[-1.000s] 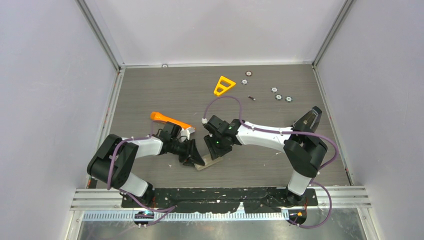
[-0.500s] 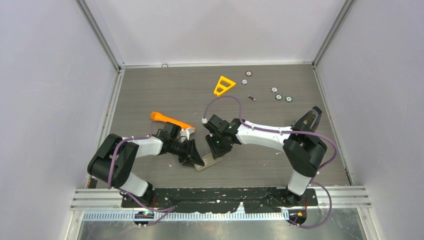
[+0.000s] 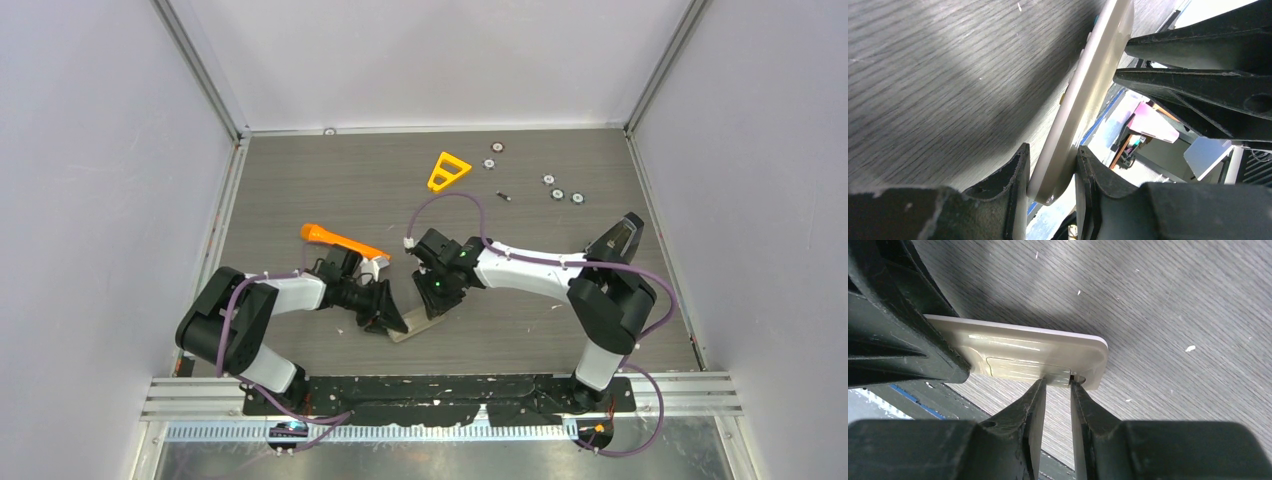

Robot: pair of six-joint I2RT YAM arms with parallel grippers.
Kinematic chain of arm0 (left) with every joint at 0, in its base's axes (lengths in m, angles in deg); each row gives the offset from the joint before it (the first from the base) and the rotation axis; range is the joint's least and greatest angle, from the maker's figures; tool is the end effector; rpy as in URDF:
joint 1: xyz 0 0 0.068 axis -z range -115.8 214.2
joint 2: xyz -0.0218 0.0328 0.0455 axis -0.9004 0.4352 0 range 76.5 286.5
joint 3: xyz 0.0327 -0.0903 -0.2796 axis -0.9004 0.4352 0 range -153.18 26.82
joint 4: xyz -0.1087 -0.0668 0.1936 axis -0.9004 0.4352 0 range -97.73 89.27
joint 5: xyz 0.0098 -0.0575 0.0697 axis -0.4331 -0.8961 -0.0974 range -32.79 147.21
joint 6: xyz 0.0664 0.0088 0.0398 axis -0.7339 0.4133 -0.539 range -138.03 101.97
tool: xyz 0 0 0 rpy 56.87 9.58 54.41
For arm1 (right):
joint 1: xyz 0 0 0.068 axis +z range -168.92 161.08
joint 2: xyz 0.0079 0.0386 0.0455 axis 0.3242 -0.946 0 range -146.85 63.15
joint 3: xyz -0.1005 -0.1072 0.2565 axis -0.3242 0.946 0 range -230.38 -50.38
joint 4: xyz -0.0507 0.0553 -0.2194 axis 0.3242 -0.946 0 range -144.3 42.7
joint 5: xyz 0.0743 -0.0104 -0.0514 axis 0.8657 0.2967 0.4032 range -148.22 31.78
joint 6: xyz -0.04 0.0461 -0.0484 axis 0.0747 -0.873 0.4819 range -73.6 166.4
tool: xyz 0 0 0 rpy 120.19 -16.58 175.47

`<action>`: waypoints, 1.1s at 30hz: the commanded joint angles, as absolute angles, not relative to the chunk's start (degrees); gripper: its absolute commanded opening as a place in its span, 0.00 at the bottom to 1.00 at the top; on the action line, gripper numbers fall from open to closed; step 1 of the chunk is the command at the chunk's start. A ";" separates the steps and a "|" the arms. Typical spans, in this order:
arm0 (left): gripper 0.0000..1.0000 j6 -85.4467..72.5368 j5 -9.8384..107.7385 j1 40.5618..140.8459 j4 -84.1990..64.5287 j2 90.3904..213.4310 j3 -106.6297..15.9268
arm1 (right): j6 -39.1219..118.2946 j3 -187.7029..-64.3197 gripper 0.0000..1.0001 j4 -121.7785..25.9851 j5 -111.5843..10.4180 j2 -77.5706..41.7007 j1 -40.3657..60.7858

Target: Load the batteries into the remote control

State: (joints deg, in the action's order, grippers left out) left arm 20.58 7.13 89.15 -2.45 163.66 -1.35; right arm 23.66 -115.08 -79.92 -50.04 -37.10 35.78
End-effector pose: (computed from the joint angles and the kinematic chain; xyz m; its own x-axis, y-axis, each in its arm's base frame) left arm 0.1758 -0.1379 0.1437 -0.9955 0.0213 0.0920 -0.0624 0.5820 -0.8108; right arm 0.1839 0.2760 0.1915 -0.8188 -0.4942 -0.2920 -0.5658 0.7806 0.2656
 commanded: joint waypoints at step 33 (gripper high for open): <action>0.00 21.34 14.71 89.61 0.57 162.98 -2.01 | 16.95 -112.90 0.56 -71.16 -59.28 -32.73 38.34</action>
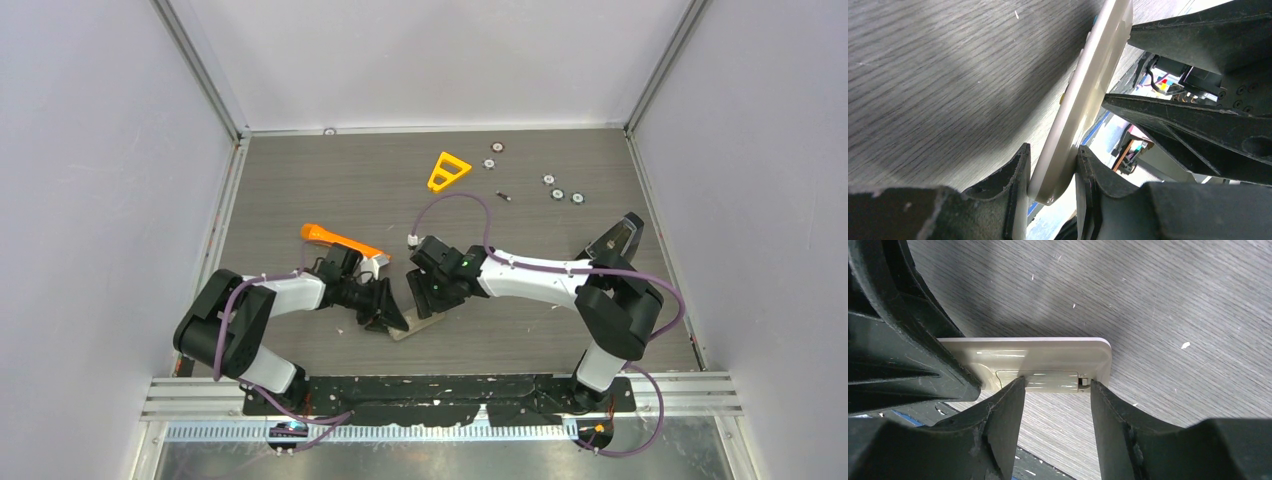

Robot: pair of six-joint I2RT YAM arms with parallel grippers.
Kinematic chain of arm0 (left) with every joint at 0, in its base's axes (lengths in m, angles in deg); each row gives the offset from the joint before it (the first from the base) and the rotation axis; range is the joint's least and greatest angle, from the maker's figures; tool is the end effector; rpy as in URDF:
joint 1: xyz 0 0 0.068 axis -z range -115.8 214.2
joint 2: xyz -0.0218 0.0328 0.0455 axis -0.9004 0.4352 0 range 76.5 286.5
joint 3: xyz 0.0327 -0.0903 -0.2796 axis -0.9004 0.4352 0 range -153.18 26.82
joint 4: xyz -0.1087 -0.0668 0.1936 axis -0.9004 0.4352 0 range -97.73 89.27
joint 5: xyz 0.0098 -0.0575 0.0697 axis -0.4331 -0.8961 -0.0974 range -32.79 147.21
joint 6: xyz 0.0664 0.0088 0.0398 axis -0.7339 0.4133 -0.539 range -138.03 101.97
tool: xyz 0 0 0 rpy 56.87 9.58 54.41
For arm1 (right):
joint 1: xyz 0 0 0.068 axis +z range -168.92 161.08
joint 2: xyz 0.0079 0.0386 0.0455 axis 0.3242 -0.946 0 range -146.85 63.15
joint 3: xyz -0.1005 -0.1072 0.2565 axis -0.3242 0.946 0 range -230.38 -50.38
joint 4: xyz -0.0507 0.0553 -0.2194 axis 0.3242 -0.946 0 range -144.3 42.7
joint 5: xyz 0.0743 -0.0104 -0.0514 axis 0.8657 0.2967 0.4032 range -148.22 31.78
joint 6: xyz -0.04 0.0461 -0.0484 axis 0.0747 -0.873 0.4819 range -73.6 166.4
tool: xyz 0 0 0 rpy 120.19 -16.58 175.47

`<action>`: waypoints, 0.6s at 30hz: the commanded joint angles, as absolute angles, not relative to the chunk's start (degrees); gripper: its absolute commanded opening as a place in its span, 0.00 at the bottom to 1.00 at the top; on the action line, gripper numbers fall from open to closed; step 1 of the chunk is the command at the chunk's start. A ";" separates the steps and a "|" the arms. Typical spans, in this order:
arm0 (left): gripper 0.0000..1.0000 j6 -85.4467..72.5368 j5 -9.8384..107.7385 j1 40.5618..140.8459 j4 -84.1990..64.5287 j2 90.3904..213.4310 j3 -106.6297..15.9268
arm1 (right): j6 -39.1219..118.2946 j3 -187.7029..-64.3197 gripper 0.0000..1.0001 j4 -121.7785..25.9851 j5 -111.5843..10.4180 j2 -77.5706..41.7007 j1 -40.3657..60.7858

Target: Load the batteries into the remote control

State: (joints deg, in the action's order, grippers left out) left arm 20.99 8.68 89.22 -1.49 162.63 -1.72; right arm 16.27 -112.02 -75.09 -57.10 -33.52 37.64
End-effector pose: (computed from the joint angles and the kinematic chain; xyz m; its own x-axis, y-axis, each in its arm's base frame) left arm 0.1760 -0.1371 0.1466 -0.9967 0.0049 0.0808 -0.0619 0.5965 -0.8002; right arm 0.1790 0.2733 0.2009 -0.8453 -0.3691 -0.3864 -0.4797 0.8427 0.2444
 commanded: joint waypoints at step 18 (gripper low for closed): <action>0.00 18.80 13.45 89.69 0.42 163.60 -2.67 | 17.62 -116.10 0.49 -72.31 -51.11 -40.22 38.52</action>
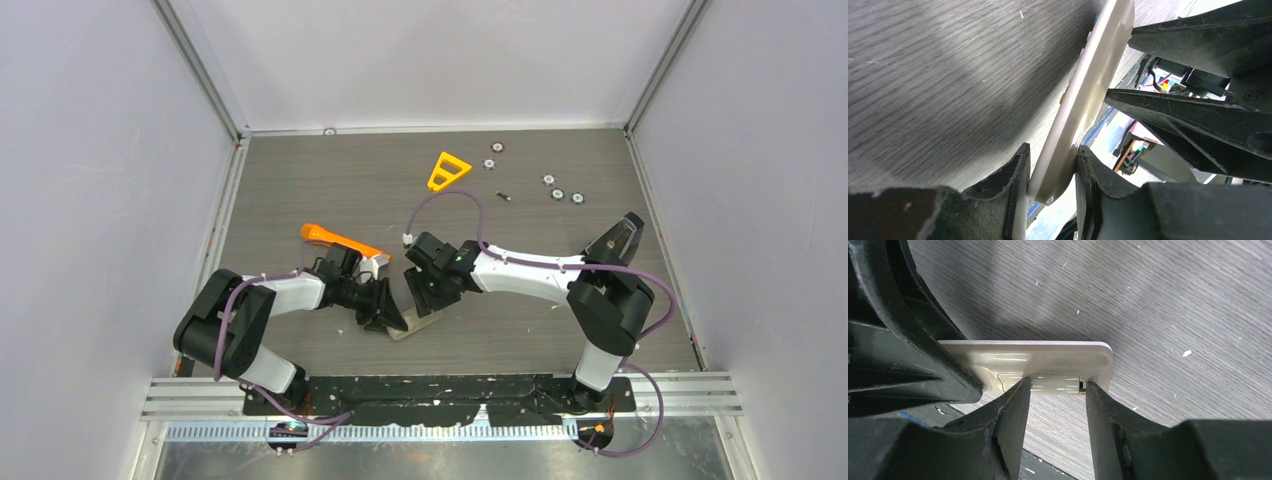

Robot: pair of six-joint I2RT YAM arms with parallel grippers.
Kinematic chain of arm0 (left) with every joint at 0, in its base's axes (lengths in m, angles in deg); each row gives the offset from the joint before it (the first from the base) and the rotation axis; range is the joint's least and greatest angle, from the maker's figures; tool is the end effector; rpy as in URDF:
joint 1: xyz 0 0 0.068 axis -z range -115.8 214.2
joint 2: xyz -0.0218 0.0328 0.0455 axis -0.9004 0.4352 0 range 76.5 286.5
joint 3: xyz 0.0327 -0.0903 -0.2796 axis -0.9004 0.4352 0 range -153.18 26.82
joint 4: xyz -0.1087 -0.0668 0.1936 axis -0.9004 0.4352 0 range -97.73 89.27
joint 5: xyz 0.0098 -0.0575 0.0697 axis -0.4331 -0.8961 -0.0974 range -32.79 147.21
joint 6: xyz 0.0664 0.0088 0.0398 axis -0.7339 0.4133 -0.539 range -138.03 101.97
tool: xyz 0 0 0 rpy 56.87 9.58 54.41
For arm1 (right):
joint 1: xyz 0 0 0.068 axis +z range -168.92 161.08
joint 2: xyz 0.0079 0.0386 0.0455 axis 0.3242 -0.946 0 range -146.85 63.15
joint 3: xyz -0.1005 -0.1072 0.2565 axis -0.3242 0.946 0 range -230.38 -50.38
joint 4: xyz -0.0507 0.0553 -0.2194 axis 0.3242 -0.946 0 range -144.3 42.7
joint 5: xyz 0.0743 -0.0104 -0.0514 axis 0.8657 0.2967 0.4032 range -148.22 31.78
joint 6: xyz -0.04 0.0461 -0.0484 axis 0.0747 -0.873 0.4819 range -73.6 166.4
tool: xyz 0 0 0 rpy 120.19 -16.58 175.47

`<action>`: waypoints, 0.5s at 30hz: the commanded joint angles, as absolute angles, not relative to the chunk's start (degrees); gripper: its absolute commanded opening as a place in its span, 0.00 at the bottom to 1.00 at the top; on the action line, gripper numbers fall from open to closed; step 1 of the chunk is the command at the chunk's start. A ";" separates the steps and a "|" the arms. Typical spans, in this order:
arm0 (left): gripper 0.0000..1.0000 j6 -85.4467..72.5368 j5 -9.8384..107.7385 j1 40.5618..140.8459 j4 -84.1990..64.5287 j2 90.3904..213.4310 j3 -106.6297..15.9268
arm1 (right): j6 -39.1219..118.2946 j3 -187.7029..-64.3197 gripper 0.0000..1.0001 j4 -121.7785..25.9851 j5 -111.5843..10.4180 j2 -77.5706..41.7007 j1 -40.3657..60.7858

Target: Load the batteries into the remote control

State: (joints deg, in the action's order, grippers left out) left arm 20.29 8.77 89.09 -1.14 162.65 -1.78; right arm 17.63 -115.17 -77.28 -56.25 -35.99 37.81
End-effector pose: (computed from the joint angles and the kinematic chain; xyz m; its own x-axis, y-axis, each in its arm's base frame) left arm 0.1761 -0.1365 0.1464 -0.9971 0.0090 0.0754 -0.0550 0.5991 -0.7988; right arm 0.1827 0.2825 0.2000 -0.8395 -0.4026 -0.3649 -0.5016 0.8324 0.2357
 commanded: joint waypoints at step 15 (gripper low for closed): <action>0.00 20.66 13.99 89.69 -0.23 163.69 -2.57 | 17.31 -109.11 0.50 -64.35 -39.34 -39.65 37.84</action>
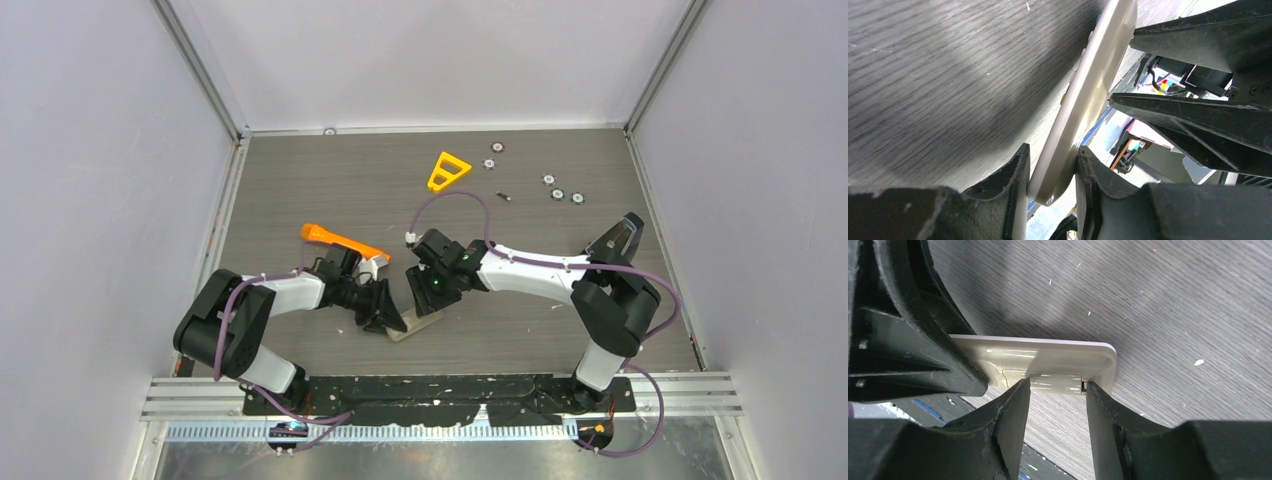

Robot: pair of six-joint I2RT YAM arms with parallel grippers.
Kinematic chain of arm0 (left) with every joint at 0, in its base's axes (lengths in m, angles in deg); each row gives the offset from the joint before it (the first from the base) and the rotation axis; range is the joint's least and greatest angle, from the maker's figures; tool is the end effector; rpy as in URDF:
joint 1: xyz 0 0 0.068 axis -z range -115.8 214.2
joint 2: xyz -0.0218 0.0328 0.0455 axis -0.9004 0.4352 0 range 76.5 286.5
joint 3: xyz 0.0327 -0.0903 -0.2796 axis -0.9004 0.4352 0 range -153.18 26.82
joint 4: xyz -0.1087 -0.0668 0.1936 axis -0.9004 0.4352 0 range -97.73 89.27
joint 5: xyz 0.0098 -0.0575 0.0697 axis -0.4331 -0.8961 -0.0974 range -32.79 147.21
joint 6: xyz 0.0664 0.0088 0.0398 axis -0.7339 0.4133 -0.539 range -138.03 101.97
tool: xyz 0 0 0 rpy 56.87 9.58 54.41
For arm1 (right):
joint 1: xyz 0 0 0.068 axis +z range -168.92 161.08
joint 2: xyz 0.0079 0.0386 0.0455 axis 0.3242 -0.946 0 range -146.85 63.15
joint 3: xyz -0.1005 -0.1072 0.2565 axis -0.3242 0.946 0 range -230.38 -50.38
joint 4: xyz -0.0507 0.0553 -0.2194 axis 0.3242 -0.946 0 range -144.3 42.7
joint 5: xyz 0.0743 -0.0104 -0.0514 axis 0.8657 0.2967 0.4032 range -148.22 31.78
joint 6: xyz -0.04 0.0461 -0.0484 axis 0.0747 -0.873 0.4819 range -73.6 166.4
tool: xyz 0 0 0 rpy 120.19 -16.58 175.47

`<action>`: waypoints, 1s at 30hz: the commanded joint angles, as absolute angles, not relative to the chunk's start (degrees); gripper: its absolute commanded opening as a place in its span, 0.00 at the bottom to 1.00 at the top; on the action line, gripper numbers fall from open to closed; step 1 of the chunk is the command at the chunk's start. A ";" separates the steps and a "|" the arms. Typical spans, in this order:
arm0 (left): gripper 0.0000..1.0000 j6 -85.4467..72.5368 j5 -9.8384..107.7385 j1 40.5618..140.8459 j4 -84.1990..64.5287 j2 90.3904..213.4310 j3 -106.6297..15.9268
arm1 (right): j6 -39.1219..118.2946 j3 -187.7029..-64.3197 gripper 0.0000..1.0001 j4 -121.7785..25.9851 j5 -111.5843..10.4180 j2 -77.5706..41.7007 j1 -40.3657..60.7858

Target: Load the batteries into the remote control

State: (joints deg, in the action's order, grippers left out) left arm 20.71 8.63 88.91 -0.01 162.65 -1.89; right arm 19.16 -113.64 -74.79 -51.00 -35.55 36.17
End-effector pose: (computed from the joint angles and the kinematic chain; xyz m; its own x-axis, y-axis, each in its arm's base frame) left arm 0.1749 -0.1353 0.1459 -0.9952 0.0020 0.0983 -0.0771 0.6034 -0.7937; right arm 0.1854 0.2801 0.1983 -0.8405 -0.4107 -0.3535 -0.5191 0.7973 0.3078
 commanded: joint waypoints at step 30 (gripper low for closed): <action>0.00 24.90 17.57 89.11 -0.95 164.12 -1.44 | 9.87 -98.47 0.43 -43.80 -24.84 -30.28 33.57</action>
State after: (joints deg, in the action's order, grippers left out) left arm 23.92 8.02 88.08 3.80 162.81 -0.69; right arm 14.72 -99.48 -52.93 -36.31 -30.06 30.69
